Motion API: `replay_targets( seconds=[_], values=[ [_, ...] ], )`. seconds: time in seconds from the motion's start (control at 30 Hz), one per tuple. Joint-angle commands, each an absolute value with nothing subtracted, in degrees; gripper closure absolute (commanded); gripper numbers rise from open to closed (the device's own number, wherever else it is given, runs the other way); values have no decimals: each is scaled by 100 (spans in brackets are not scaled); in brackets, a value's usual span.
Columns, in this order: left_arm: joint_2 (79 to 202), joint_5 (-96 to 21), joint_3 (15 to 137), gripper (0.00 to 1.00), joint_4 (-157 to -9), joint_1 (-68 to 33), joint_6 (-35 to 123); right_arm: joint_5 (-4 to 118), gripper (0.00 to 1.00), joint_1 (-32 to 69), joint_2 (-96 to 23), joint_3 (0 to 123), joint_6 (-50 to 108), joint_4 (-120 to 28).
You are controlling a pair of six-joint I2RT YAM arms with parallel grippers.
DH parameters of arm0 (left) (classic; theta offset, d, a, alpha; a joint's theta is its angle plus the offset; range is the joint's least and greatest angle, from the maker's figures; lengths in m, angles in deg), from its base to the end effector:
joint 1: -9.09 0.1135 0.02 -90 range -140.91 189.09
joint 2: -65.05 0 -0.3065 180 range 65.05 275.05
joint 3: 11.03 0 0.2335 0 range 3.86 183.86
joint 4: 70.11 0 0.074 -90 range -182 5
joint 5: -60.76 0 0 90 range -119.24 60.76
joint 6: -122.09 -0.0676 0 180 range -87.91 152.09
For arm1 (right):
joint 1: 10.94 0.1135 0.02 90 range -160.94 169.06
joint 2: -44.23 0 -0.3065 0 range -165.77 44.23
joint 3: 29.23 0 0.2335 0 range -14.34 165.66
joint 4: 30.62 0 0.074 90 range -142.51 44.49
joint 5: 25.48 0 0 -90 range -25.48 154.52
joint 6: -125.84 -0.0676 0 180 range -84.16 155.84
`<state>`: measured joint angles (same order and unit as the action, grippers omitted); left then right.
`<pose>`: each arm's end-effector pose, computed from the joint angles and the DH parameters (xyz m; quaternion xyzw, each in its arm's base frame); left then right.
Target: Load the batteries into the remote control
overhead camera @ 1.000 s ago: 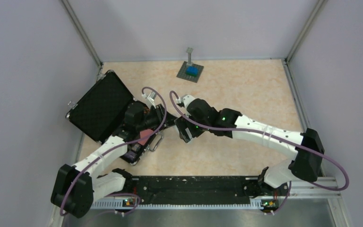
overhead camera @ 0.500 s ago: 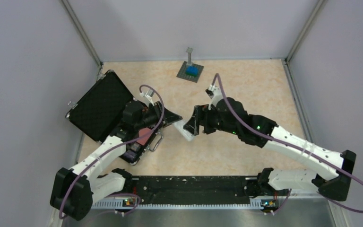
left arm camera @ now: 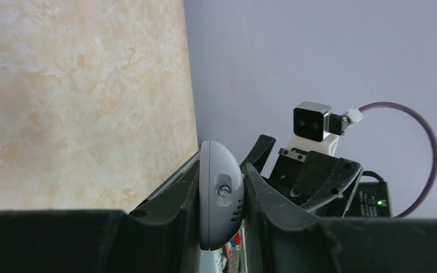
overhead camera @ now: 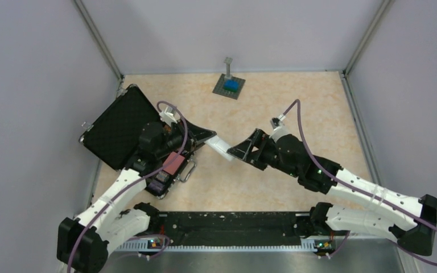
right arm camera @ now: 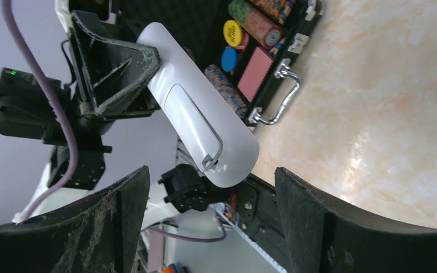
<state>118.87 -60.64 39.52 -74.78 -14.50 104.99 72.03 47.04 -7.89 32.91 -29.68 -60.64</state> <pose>0.1716 -0.1134 0.3294 -0.1415 0.7341 -0.6074 0.2686 0.1105 0.1600 0.3478 0.0912 0.8132 0.4788 0.3182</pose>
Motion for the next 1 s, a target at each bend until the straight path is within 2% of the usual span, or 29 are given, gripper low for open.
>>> replay_targets(
  seconds=[0.0, 0.2, 0.63, 0.83, 0.97],
  values=[
    [11621, -5877, 4028, 100, -7037, -1415, 11150, 7116, 21, 4680, -707, 3163, -3418, -4899],
    [11490, -5859, 4028, 100, -6980, -1428, 11347, 7057, 25, 4673, -795, 3023, -3715, -4376],
    [11357, -5947, 3981, 100, -6802, -1424, 11488, 6841, 50, 4668, -1042, 2942, -3936, -3961],
    [11234, -6052, 3881, 100, -6865, -1428, 11390, 6787, 57, 4672, -1105, 2832, -4094, -3831],
    [11168, -6151, 3836, 100, -6878, -1428, 11360, 6687, 69, 4671, -1187, 2824, -4152, -3748]
  ],
)
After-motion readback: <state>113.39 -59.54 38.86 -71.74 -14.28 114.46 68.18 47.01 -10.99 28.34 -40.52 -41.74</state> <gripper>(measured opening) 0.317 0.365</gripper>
